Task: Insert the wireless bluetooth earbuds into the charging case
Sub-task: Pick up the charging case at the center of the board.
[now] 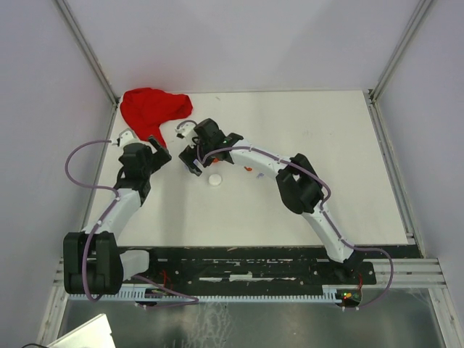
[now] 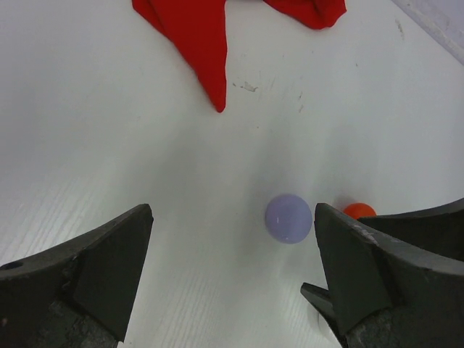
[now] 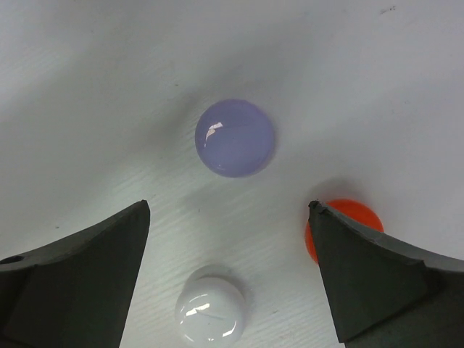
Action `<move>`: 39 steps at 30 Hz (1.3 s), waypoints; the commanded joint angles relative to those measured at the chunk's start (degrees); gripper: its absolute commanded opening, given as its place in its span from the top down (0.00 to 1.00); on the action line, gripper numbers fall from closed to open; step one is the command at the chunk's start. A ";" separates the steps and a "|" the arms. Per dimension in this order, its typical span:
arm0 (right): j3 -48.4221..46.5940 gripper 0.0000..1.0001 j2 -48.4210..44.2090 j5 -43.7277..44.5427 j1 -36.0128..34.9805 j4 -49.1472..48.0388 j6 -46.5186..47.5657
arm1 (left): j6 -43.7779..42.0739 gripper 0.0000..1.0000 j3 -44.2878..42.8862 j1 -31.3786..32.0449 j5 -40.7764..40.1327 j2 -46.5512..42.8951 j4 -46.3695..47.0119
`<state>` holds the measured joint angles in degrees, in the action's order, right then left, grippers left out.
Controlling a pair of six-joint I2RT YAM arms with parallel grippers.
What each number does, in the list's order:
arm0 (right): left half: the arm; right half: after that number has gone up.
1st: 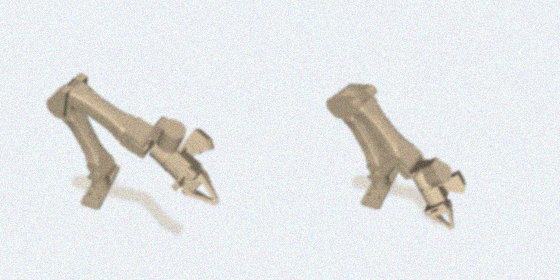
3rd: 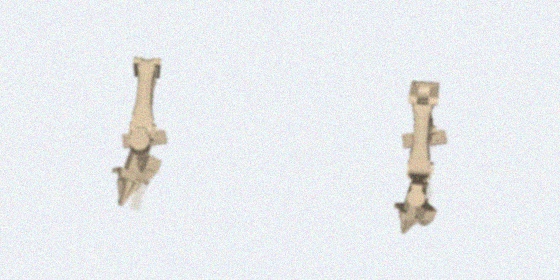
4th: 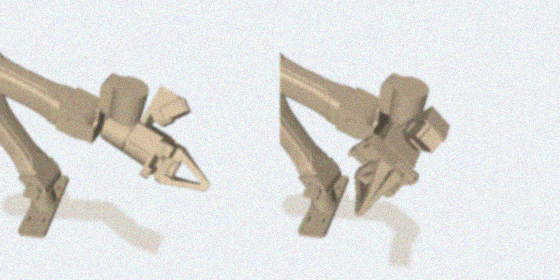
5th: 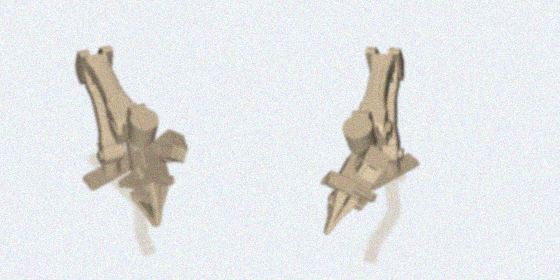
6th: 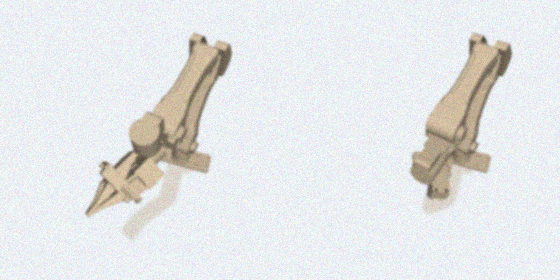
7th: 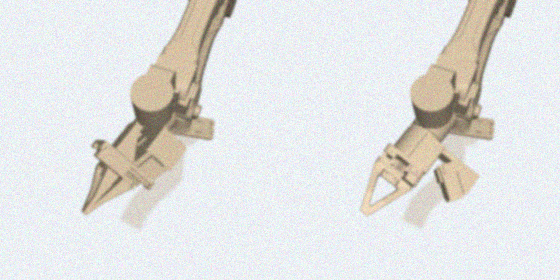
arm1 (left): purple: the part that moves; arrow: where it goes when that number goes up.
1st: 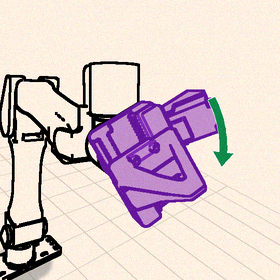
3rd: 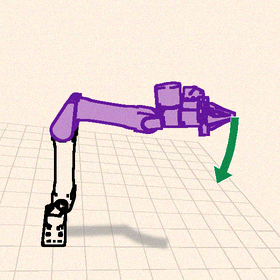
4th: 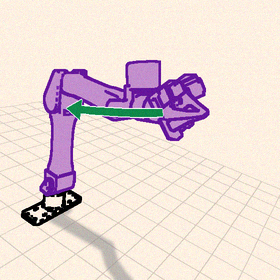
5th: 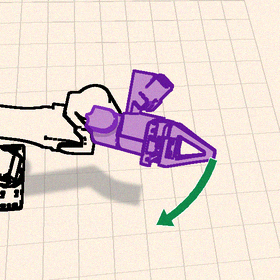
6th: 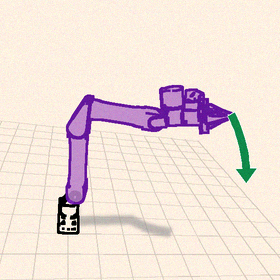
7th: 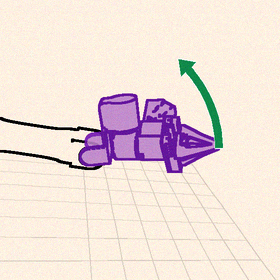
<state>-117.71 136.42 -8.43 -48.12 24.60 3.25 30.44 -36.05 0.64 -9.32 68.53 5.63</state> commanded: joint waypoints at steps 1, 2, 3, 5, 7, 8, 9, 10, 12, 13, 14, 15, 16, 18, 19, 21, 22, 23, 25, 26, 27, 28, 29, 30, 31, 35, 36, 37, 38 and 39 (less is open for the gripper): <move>-6.07 0.01 3.02 -2.87 -0.10 -2.97 3.87 | 1.69 0.01 -1.39 -0.64 -1.27 -2.44 0.74; -6.88 0.01 3.81 -3.14 -0.13 -3.01 4.14 | 1.58 0.01 -1.32 -0.64 -1.21 -2.54 0.70; -7.65 0.01 4.49 -3.51 -0.18 -3.10 4.40 | 1.56 0.01 -1.35 -0.70 -1.20 -2.67 0.70; -8.95 0.01 5.87 -3.82 -0.13 -3.56 4.74 | 1.45 0.01 -1.15 -0.90 -1.04 -2.82 0.78; -10.77 0.01 7.30 -4.52 -0.16 -3.18 5.15 | 1.47 0.01 -1.05 -1.12 -0.92 -2.96 0.87; -11.81 0.01 8.03 -4.69 -0.16 -2.91 5.19 | 1.45 0.01 -1.04 -1.17 -0.75 -3.01 0.88; -12.56 0.01 8.64 -4.88 -0.14 -2.79 5.24 | 1.47 0.01 -1.04 -1.24 -0.58 -2.99 0.88; -13.22 0.01 9.20 -4.95 -0.13 -2.65 5.34 | 1.51 0.01 -0.97 -1.24 -0.55 -3.05 1.04; -14.44 0.00 10.15 -4.80 -0.13 -2.48 5.29 | 1.53 0.01 -0.87 -1.37 -0.35 -3.05 1.13; -14.92 0.00 10.33 -4.75 -0.13 -2.33 5.28 | 1.48 0.01 -0.86 -1.37 -0.29 -3.05 1.22; -15.30 0.00 10.35 -4.61 -0.13 -2.16 5.36 | 1.47 0.01 -0.83 -1.45 -0.23 -2.97 1.29; -15.72 0.01 11.70 -4.45 -0.13 -2.11 5.48 | 1.47 0.01 -0.78 -1.44 -0.19 -2.92 1.38; -15.85 0.01 12.14 -4.29 -0.13 -2.04 5.53 | 1.47 0.01 -0.74 -1.48 -0.11 -2.84 1.44; -16.17 0.02 12.57 -4.05 -0.18 -1.95 5.63 | 1.51 0.01 -0.69 -1.44 -0.04 -2.68 1.66; -16.41 0.02 12.84 -4.03 -0.14 -1.86 5.63 | 1.47 0.01 -0.69 -1.51 -0.04 -2.63 1.67; -16.77 0.03 13.38 -3.94 -0.13 -1.61 5.63 | 1.41 0.01 -0.69 -1.52 -0.08 -2.57 1.75; -16.88 0.03 13.58 -3.79 -0.13 -1.43 5.70 | 1.34 0.01 -0.69 -1.59 0.00 -2.46 1.75; -16.93 0.04 13.69 -3.77 -0.13 -1.32 5.72 | 1.30 0.01 -0.69 -1.55 -0.03 -2.52 1.75; -17.00 0.04 13.90 -3.69 -0.13 -1.24 5.70 | 1.21 0.01 -0.77 -1.69 -0.03 -2.50 1.68; -16.90 0.05 14.02 -3.57 -0.13 -1.22 5.64 | 1.21 0.01 -0.85 -1.70 -0.02 -2.47 1.67; -16.91 0.06 14.08 -3.49 -0.13 -1.22 5.63 | 1.14 0.01 -0.86 -1.70 0.00 -2.52 1.67; -16.89 0.07 14.15 -3.37 -0.13 -1.27 5.64 | 1.13 0.01 -0.88 -1.78 0.01 -2.47 1.67; -16.86 0.08 14.29 -3.32 -0.13 -1.23 5.68 | 1.12 0.01 -0.86 -1.74 -0.02 -2.43 1.74; -16.89 0.09 14.38 -3.25 -0.13 -1.22 5.65 | 1.12 0.01 -0.86 -1.78 -0.01 -2.37 1.74; -16.86 0.10 14.50 -3.05 -0.13 -1.22 5.63 | 1.12 0.01 -0.86 -1.78 -0.04 -2.29 1.75; -16.70 0.16 14.75 -2.43 -0.13 -1.05 5.79 | 1.03 0.01 -0.89 -1.87 -0.06 -2.29 1.80; -16.57 0.17 14.78 -2.21 -0.13 -1.02 5.76 | 1.03 0.01 -0.86 -1.87 -0.09 -2.29 1.76; -16.55 0.18 14.83 -2.21 -0.13 -0.97 5.77 | 0.96 0.01 -0.86 -1.86 -0.07 -2.23 1.81; -16.44 0.19 14.71 -2.21 -0.13 -0.95 5.80 | 1.01 0.01 -0.88 -1.88 -0.08 -2.23 1.84; -16.41 0.21 14.70 -2.20 -0.13 -0.96 5.73 | 1.03 0.01 -0.81 -1.92 0.01 -2.18 1.84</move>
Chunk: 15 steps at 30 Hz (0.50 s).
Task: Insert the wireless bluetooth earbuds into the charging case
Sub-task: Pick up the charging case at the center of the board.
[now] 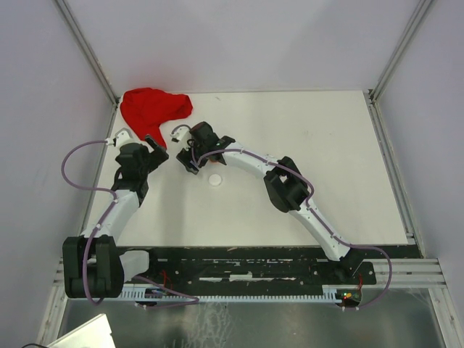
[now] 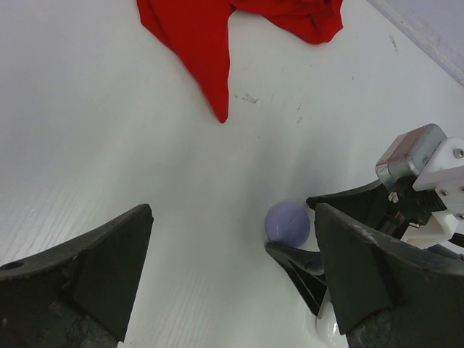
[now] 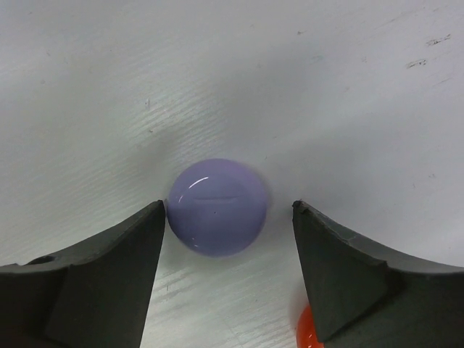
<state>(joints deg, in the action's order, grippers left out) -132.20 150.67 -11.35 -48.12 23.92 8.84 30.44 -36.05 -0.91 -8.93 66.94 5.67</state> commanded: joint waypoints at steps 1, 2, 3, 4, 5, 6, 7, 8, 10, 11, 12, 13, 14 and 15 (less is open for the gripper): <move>-1.92 0.24 0.51 0.76 -0.13 -0.28 0.13 | 1.03 0.01 -0.80 -0.42 -0.41 -0.58 1.80; -1.85 0.28 0.48 0.82 -0.16 -0.28 0.12 | 0.99 0.01 -0.78 -0.41 -0.47 -0.56 1.80; -1.79 0.31 0.50 0.91 -0.11 -0.36 0.12 | 0.95 0.01 -0.80 -0.45 -0.40 -0.55 1.80; -1.75 0.37 0.42 0.91 -0.13 -0.41 0.12 | 0.92 0.01 -0.78 -0.37 -0.40 -0.58 1.80; -1.68 0.43 0.41 0.97 -0.13 -0.46 0.10 | 0.94 0.01 -0.74 -0.46 -0.47 -0.62 1.80; -1.54 0.51 0.35 1.10 -0.16 -0.49 0.12 | 0.86 0.01 -0.69 -0.48 -0.46 -0.58 1.80; -1.23 0.58 0.10 1.44 -0.14 -0.84 0.08 | 0.87 0.01 -0.69 -0.50 -0.30 -0.57 1.80; -0.20 0.68 -0.40 1.86 -0.13 -1.60 0.04 | 0.85 0.01 -0.69 -0.50 -0.21 -0.57 1.88; 3.76 0.78 -3.97 2.76 -0.13 -4.56 0.11 | 0.81 0.02 -0.73 -0.50 0.41 -0.55 2.01; 7.06 0.80 -6.63 3.38 -0.13 -7.10 0.00 | 0.77 0.02 -0.69 -0.50 0.98 -0.56 2.18; 10.83 0.81 -9.64 3.96 -0.01 -11.59 -0.30 | 0.77 0.02 -0.69 -0.46 1.51 -0.58 2.55; 14.47 0.84 -12.58 4.48 0.06 -14.50 -0.46 | 0.80 0.02 -0.64 -0.54 2.27 -0.50 3.02; 17.44 0.85 -15.46 4.78 0.24 -17.00 -0.67 | 0.73 0.03 -0.56 -0.51 3.56 -0.35 3.79; 20.44 0.86 -18.46 4.78 0.48 -19.10 -0.79 | 0.75 0.03 -0.39 -0.52 5.13 -0.10 5.01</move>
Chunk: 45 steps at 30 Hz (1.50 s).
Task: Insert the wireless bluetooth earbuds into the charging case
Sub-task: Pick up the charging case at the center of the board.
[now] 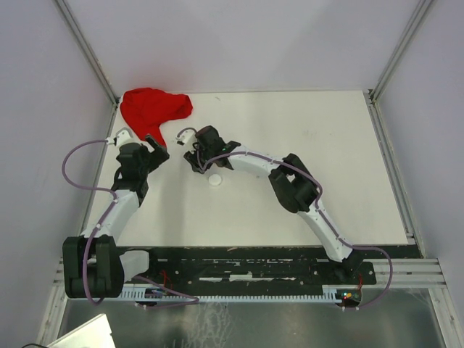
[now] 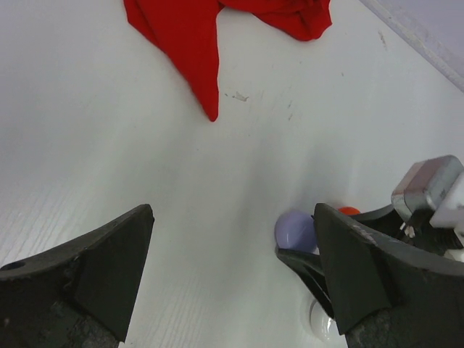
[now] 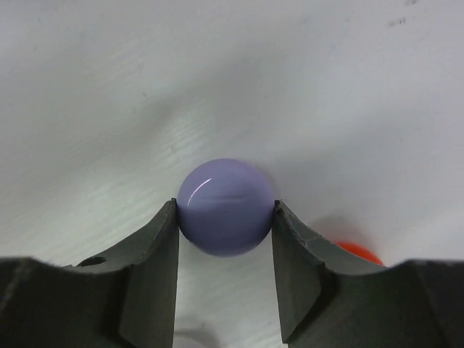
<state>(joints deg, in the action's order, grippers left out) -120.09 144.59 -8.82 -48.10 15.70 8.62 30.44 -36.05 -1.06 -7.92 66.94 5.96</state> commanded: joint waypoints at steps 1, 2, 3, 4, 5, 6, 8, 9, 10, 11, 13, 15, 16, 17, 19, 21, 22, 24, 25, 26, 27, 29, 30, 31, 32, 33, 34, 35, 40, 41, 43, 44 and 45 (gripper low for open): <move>10.78 0.87 -14.96 2.12 0.77 -12.21 -0.67 | 0.87 0.03 -0.15 -0.35 6.20 0.13 5.93; 12.89 0.88 -17.66 1.63 1.07 -13.02 -0.71 | 1.38 0.03 0.11 -0.35 8.30 0.50 7.57; 14.99 0.89 -20.08 0.93 1.35 -13.36 -0.71 | 1.99 0.04 0.41 -0.35 10.48 0.97 9.53; 16.90 0.89 -22.73 0.47 1.75 -13.58 -0.67 | 2.74 0.05 0.78 -0.35 12.94 1.45 11.44; 19.20 0.89 -25.39 0.06 2.04 -13.98 -0.62 | 3.58 0.06 1.05 -0.35 15.04 2.15 13.66; 21.45 0.89 -27.85 -0.13 2.25 -14.43 -0.43 | 4.47 0.07 1.37 -0.30 17.66 2.86 16.14; 26.63 0.89 -32.92 -0.14 2.46 -15.33 0.26 | 6.16 0.08 1.43 -0.14 22.64 5.14 20.33; 28.85 0.89 -35.16 0.05 2.58 -15.53 0.60 | 6.94 0.09 1.24 -0.01 25.46 6.11 22.27; 31.17 0.90 -37.36 0.48 2.69 -15.54 0.95 | 7.67 0.10 0.94 0.31 28.09 7.31 24.16; 33.31 0.90 -39.22 1.13 2.84 -15.54 1.10 | 8.48 0.10 0.64 0.77 30.35 8.55 25.82; 37.53 0.92 -43.38 3.35 3.27 -15.44 0.55 | 10.22 0.10 0.10 2.10 34.31 10.68 29.62; 43.03 0.92 -46.76 4.73 4.10 -16.49 -0.83 | 11.36 0.10 -0.80 3.89 36.86 12.46 32.08; 45.35 0.92 -48.25 5.07 4.35 -17.04 -1.49 | 11.43 0.10 -1.40 4.92 37.65 13.16 32.33; 47.18 0.92 -49.55 5.39 4.59 -17.51 -1.98 | 11.13 0.09 -2.07 5.85 38.41 13.74 32.32; 50.27 0.92 -51.72 6.19 4.95 -17.61 -2.58 | 11.05 0.09 -2.95 7.50 39.28 14.53 32.12; 52.70 0.93 -53.61 6.78 5.13 -17.37 -3.09 | 10.85 0.09 -3.50 9.75 39.78 15.32 31.95; 53.80 0.94 -54.49 6.80 5.20 -17.59 -3.39 | 10.61 0.09 -3.69 10.68 39.90 15.59 31.63; 55.99 0.93 -56.06 6.80 5.49 -18.13 -3.83 | 9.91 0.09 -3.85 12.40 39.63 16.06 30.41; 56.59 0.93 -56.49 6.75 5.55 -18.04 -4.01 | 9.76 0.08 -3.80 12.93 39.34 16.24 30.08; 56.97 0.93 -56.88 6.65 5.64 -17.87 -4.11 | 9.78 0.08 -3.66 13.41 39.03 16.48 30.02; 57.26 0.93 -57.07 6.52 5.75 -17.74 -4.26 | 9.81 0.08 -3.55 13.73 38.97 16.67 30.00; 57.64 0.93 -57.23 5.77 5.95 -17.50 -4.38 | 9.82 0.08 -3.34 14.43 38.81 16.96 29.83; 57.75 0.93 -57.11 5.48 6.11 -17.69 -4.45 | 9.82 0.08 -3.20 14.77 38.78 17.03 29.81; 57.71 0.93 -56.93 5.07 6.15 -17.80 -4.49 | 9.80 0.08 -3.15 15.03 38.84 17.20 29.68; 57.59 0.93 -56.70 4.78 6.22 -17.77 -4.49 | 9.74 0.08 -3.15 15.23 38.85 17.25 29.30; 57.36 0.93 -56.33 4.51 6.26 -17.68 -4.49 | 9.65 0.08 -3.15 15.47 38.98 17.37 29.18; 57.22 0.93 -55.93 4.22 6.38 -17.73 -4.54 | 9.69 0.09 -3.15 15.67 39.22 17.47 29.03; 56.98 0.93 -55.54 3.84 6.40 -17.80 -4.51 | 9.65 0.09 -3.15 15.85 39.53 17.56 29.03; 55.81 0.93 -53.93 1.71 6.50 -18.16 -4.83 | 9.55 0.11 -3.53 17.22 40.17 18.21 29.03; 55.50 0.93 -53.69 1.44 6.48 -18.24 -4.92 | 9.55 0.12 -3.62 17.62 40.24 18.33 29.10; 54.98 0.93 -53.14 0.85 6.49 -18.24 -5.11 | 9.68 0.13 -3.83 18.36 40.40 18.77 29.23; 54.65 0.93 -52.98 0.56 6.50 -18.04 -5.11 | 9.83 0.14 -3.85 18.78 40.41 19.01 29.46; 54.45 0.93 -52.78 0.11 6.47 -18.02 -5.11 | 10.15 0.15 -3.81 19.07 40.34 19.28 29.81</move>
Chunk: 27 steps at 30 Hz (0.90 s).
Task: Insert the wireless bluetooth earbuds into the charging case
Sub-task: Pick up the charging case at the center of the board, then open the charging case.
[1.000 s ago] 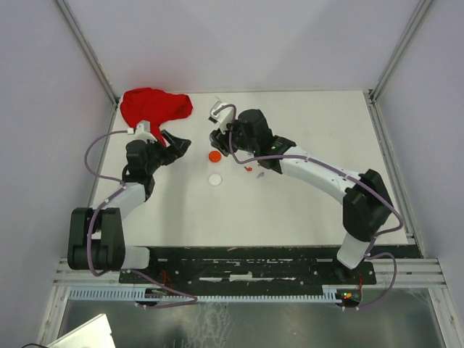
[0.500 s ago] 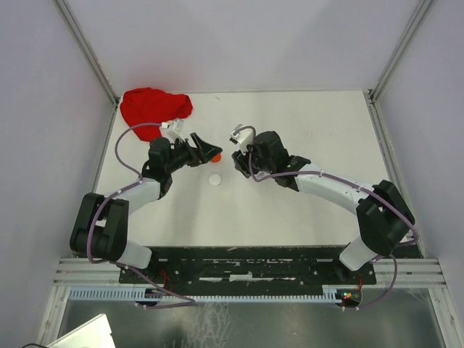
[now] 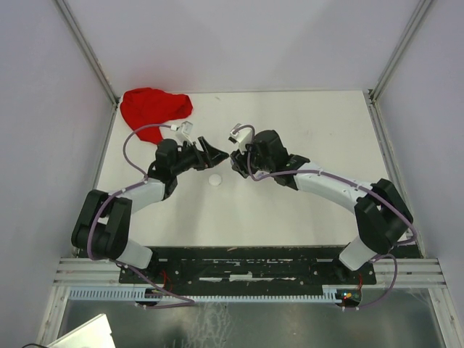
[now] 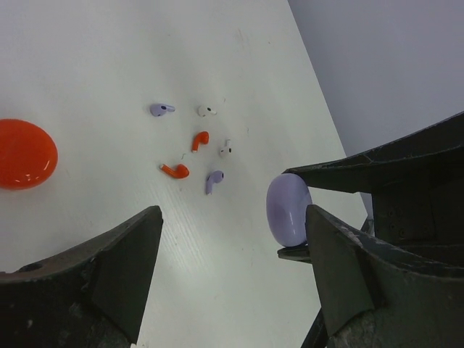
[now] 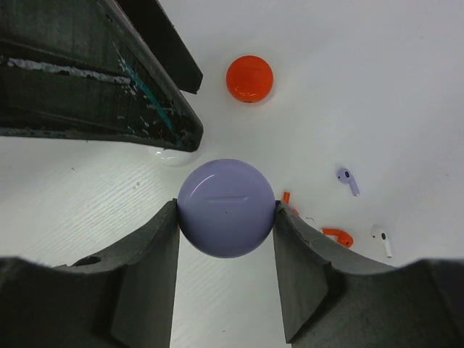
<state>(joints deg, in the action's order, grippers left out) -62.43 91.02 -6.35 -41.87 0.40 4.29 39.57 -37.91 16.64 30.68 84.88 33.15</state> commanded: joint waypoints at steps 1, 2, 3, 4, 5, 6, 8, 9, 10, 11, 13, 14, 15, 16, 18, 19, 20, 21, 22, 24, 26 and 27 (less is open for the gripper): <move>-3.47 0.93 1.04 -2.64 0.28 -2.61 -0.71 | 1.46 0.16 -1.82 1.66 1.83 1.65 3.27; -3.75 0.93 1.27 -2.91 0.23 -2.48 -0.68 | 2.00 0.17 -1.77 1.86 2.04 1.94 4.06; -3.94 0.93 1.48 -3.10 0.26 -2.39 -0.69 | 2.60 0.18 -1.73 2.16 2.29 2.35 4.98; -4.08 0.93 1.63 -3.19 0.29 -2.30 -0.63 | 3.19 0.20 -1.73 2.43 2.77 2.74 6.01; -4.17 0.93 1.69 -3.23 0.28 -2.27 -0.61 | 3.63 0.23 -1.77 2.69 3.29 3.15 6.84; -4.16 0.93 1.70 -3.28 0.27 -2.33 -0.53 | 4.15 0.26 -1.88 2.92 3.88 3.59 7.90; -4.27 0.93 1.76 -3.59 0.30 -2.33 -0.35 | 5.25 0.28 -1.91 3.25 4.75 4.41 9.44; -4.21 0.93 1.83 -3.93 0.33 -2.38 -0.26 | 5.82 0.31 -1.85 3.30 5.09 4.72 10.31; -4.26 0.93 1.84 -4.12 0.34 -2.37 -0.19 | 6.46 0.32 -1.74 3.31 5.30 5.05 11.16; -4.44 0.93 2.04 -4.37 0.41 -2.24 -0.10 | 6.89 0.32 -1.66 3.31 5.49 5.29 11.90; -4.77 0.93 2.32 -4.73 0.49 -2.10 -0.02 | 7.83 0.33 -1.49 3.39 5.89 5.56 13.44; -4.84 0.93 2.44 -4.88 0.54 -2.08 -0.04 | 8.27 0.33 -1.49 3.38 6.13 5.65 14.12; -4.88 0.93 2.60 -5.12 0.57 -1.98 0.08 | 8.63 0.33 -1.41 3.39 6.41 5.77 14.73; -5.04 0.93 2.70 -5.16 0.68 -1.96 0.10 | 8.94 0.34 -1.36 3.36 6.61 5.91 15.21; -5.09 0.93 2.91 -5.44 0.73 -2.05 0.18 | 9.56 0.34 -1.14 3.34 7.16 6.14 16.30; -5.20 0.93 3.09 -5.56 0.87 -2.03 0.19 | 9.89 0.34 -0.93 3.39 7.30 6.28 16.95; -5.28 0.93 3.25 -5.74 0.92 -2.07 0.19 | 10.29 0.34 -0.67 3.37 7.51 6.34 17.59; -5.30 0.93 3.37 -5.81 1.00 -2.13 0.19 | 10.67 0.35 -0.42 3.39 7.55 6.40 18.24; -5.33 0.93 3.50 -5.94 1.06 -2.21 0.11 | 11.04 0.35 -0.17 3.39 7.57 6.50 18.86; -5.39 0.93 3.71 -6.10 1.21 -2.32 0.07 | 11.77 0.37 0.17 3.37 7.76 6.71 20.20; -5.41 0.93 3.81 -6.28 1.27 -2.53 -0.07 | 12.25 0.39 0.25 3.39 8.26 6.91 20.95; -5.39 0.93 3.81 -6.26 1.26 -2.59 -0.08 | 12.40 0.40 0.30 3.39 8.48 7.12 21.27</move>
<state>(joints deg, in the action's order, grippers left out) -64.95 94.74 -11.55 -40.86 0.40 4.32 48.73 -37.82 19.75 36.67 91.50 48.34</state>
